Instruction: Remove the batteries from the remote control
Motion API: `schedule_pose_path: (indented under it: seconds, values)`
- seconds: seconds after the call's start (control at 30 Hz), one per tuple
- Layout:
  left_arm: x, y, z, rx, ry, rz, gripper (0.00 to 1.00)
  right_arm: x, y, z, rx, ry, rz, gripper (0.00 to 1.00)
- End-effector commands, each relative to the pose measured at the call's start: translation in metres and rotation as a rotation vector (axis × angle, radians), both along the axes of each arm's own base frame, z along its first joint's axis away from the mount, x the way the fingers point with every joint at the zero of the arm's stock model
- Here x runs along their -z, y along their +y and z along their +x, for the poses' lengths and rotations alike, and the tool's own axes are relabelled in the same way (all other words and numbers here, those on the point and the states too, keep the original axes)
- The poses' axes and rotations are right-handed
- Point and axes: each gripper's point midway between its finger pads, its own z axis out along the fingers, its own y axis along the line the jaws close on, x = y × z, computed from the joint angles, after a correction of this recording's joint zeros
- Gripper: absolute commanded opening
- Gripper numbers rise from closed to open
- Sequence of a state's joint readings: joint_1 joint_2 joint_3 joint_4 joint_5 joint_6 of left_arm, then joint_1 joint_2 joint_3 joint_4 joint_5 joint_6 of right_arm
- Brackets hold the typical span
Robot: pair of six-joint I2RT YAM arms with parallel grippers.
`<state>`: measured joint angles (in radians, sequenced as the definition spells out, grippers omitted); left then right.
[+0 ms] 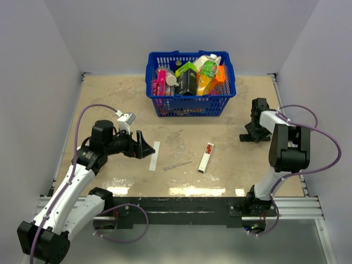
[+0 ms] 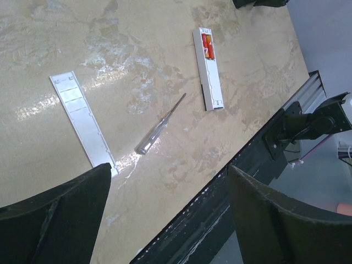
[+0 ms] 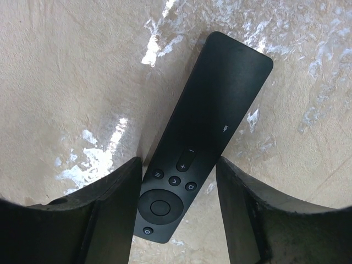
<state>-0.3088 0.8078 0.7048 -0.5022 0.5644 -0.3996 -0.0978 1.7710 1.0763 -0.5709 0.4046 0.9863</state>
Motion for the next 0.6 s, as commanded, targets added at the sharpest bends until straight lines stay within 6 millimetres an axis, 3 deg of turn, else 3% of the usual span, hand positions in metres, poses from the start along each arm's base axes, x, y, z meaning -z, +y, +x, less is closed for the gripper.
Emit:
schedule_pose_path:
  seconds: [0.0, 0.23, 0.57]
  values:
    - [-0.004, -0.002, 0.002, 0.015, -0.043, -0.007, 0.89, 0.012, 0.0, -0.017, 0.046, 0.041, 0.008, 0.58]
    - [-0.003, -0.001, 0.002, 0.012, -0.04, -0.005, 0.88, -0.001, -0.001, -0.012, 0.0, 0.005, -0.006, 0.45]
    - [-0.008, 0.003, 0.005, -0.042, -0.044, -0.012, 0.84, -0.007, 0.022, -0.014, -0.215, -0.077, 0.07, 0.34]
